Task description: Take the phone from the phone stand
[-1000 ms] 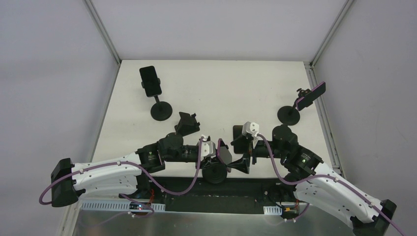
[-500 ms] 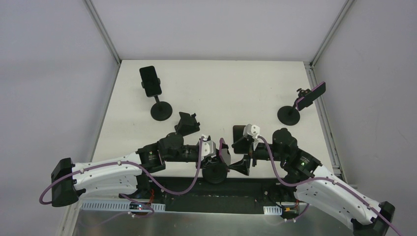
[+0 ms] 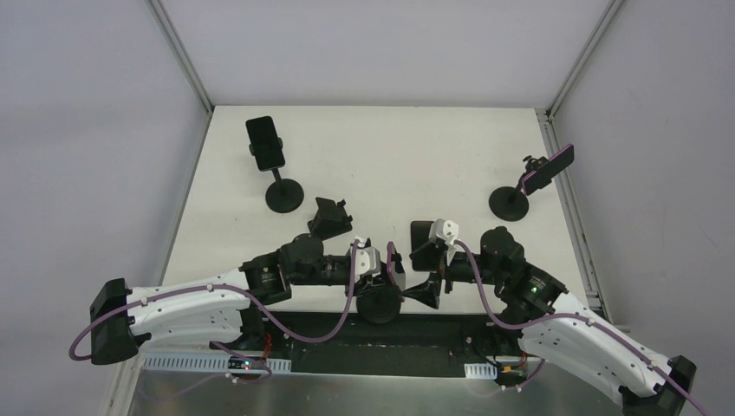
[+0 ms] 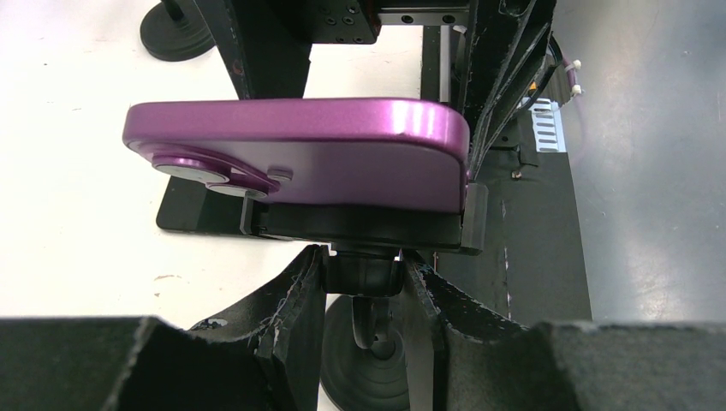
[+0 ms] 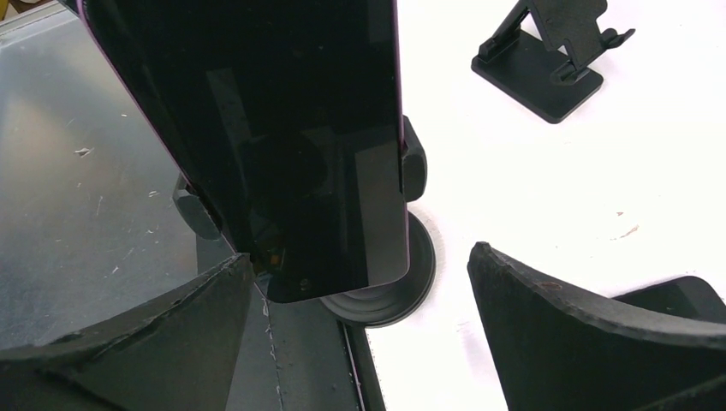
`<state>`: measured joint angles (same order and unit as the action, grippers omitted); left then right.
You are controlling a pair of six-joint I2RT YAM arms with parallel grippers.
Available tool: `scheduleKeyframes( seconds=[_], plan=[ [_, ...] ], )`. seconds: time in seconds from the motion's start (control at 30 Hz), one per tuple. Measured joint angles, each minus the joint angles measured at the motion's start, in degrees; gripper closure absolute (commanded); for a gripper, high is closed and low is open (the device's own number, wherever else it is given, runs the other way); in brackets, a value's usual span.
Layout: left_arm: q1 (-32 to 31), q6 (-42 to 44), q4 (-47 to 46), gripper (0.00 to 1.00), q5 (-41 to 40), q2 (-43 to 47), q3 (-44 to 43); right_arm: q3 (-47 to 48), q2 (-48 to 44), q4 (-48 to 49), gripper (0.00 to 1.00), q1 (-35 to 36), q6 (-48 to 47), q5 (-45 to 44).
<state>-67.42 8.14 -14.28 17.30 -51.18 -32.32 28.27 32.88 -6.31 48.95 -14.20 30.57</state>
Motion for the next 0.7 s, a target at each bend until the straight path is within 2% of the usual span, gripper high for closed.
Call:
scheduleKeyframes(
  seconds=[0.7],
  plan=[
    [0.0, 0.0, 0.0, 1.0, 0.0, 0.1, 0.0, 0.0, -1.0, -0.9, 0.01, 0.0, -1.9, -1.9]
  ],
)
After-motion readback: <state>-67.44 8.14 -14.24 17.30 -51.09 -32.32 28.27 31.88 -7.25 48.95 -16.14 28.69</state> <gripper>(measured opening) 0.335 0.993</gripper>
